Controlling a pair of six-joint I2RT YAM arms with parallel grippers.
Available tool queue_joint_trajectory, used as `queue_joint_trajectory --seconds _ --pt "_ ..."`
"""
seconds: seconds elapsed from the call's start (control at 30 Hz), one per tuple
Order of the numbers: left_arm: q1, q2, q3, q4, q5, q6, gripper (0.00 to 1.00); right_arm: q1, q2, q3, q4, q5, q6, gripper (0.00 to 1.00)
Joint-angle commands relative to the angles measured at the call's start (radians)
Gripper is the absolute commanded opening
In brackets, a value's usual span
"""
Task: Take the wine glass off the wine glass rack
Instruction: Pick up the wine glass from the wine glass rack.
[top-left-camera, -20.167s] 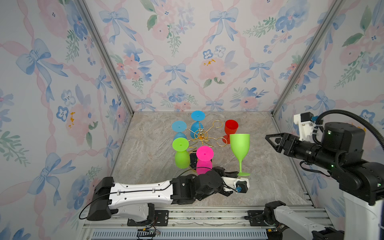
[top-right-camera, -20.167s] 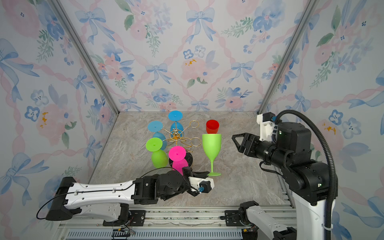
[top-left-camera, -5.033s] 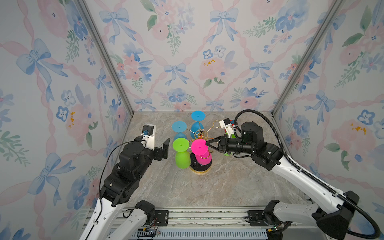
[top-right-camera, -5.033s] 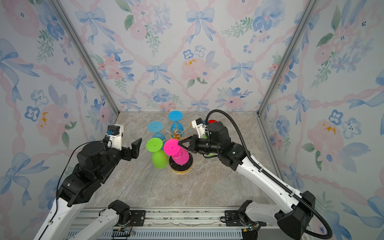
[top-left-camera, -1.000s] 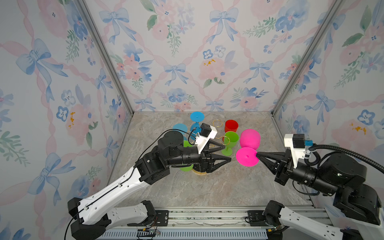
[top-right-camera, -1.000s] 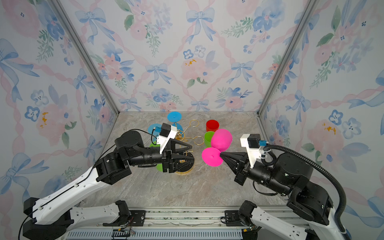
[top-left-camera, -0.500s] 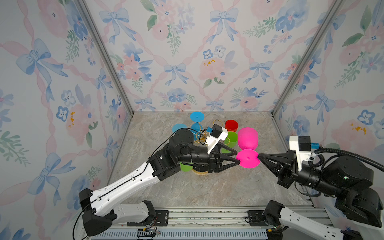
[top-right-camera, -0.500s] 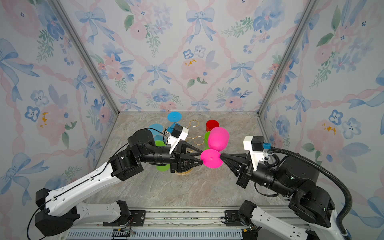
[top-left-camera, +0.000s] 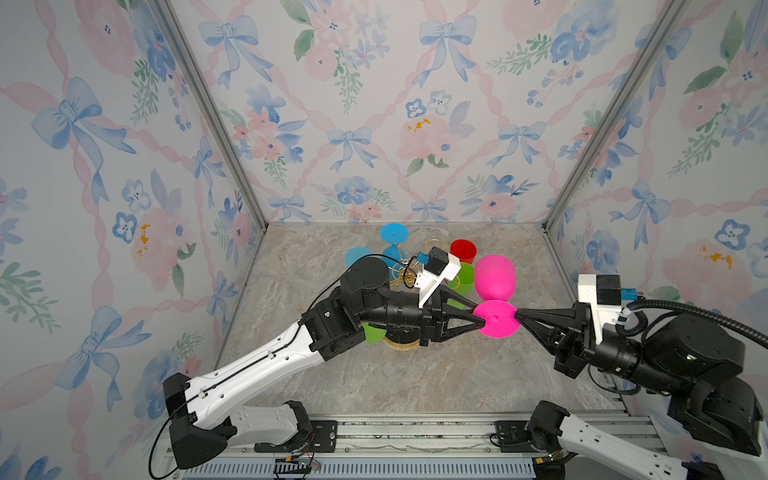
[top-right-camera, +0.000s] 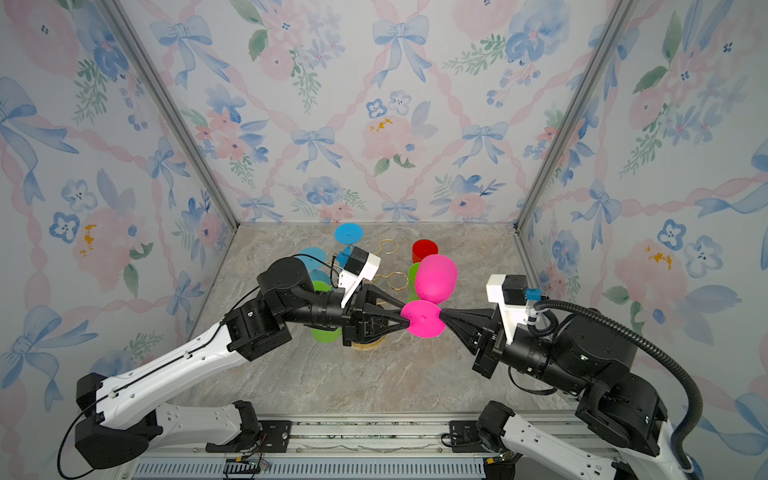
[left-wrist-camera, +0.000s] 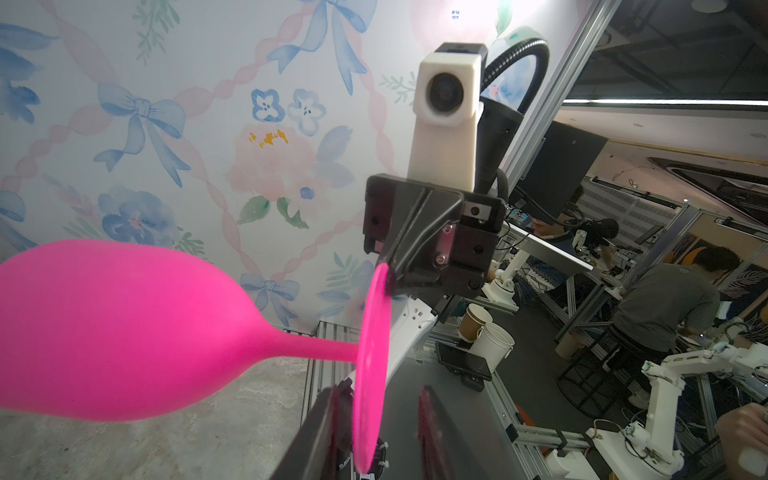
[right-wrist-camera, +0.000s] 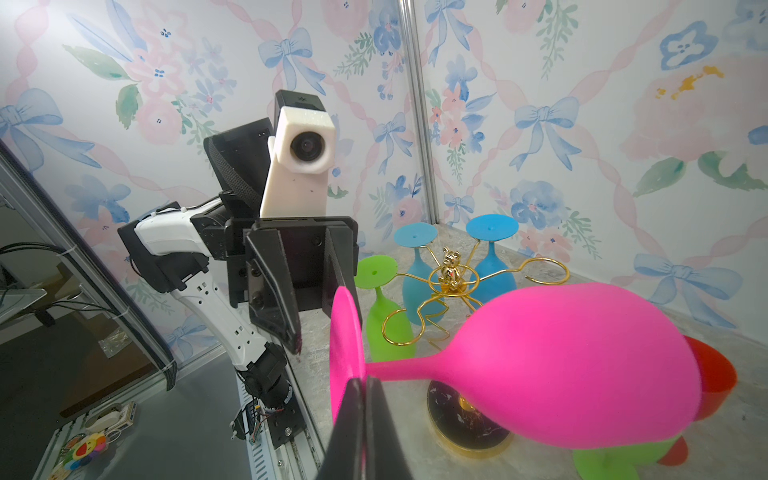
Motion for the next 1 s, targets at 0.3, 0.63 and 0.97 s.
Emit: queue_joint_trajectory --seconds 0.3,0.63,0.97 --pt "-0.007 0.006 0.019 0.026 0.007 -0.014 0.22 -0.001 -0.004 -0.008 0.047 -0.007 -0.009 0.0" --pt "-0.009 0.019 0.025 0.026 0.015 -0.021 0.22 -0.001 -0.004 -0.007 0.051 -0.008 -0.009 0.0" --pt "-0.013 0.033 0.038 0.026 0.019 -0.021 0.18 0.0 -0.001 -0.01 0.052 -0.015 -0.009 0.0"
